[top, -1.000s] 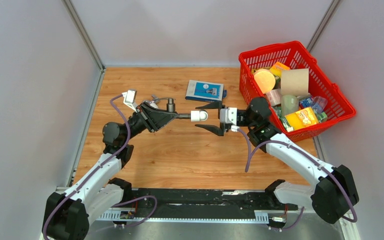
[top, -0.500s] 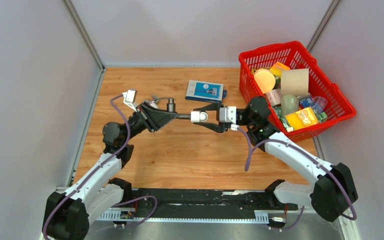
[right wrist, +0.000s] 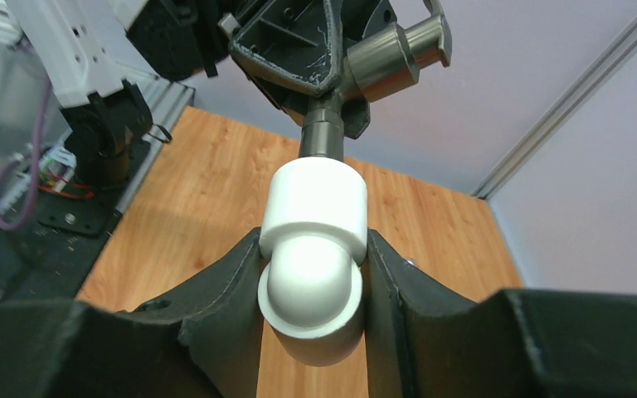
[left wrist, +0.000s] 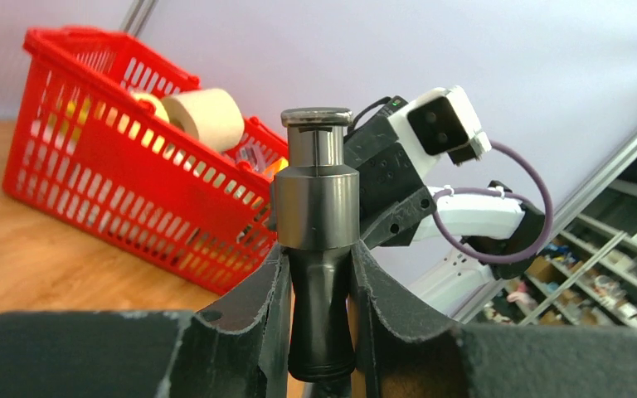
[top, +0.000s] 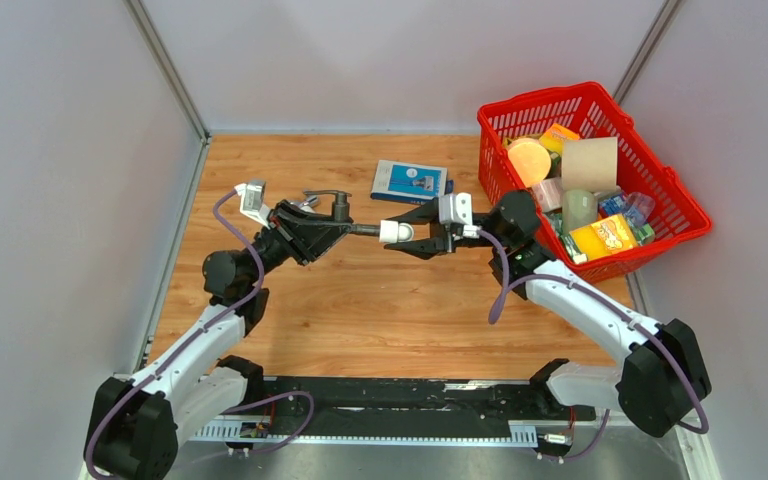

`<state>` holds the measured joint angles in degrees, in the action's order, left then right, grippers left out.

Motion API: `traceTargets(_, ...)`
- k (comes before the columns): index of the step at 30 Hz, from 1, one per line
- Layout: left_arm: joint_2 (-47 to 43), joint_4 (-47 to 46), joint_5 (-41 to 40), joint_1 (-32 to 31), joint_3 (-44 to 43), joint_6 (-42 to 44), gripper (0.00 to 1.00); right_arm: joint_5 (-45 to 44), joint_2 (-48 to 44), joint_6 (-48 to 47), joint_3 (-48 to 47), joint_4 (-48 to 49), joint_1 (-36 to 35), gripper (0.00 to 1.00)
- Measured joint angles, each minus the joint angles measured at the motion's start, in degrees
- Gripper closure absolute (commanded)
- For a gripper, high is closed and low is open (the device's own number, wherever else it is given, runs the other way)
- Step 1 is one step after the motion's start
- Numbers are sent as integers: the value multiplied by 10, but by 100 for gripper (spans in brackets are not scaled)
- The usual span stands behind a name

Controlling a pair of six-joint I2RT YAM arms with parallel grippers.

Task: Install the water faucets

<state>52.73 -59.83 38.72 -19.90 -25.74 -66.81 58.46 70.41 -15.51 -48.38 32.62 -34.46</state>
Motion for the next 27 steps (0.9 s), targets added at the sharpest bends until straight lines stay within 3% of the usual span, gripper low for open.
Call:
traceTargets(8, 57, -103, 14, -3, -1, 24, 100, -13, 2, 188, 0, 33, 5, 100)
traceTargets(27, 32, -117, 82, 2, -32, 244, 100, 11, 46, 565, -65, 21, 0, 100)
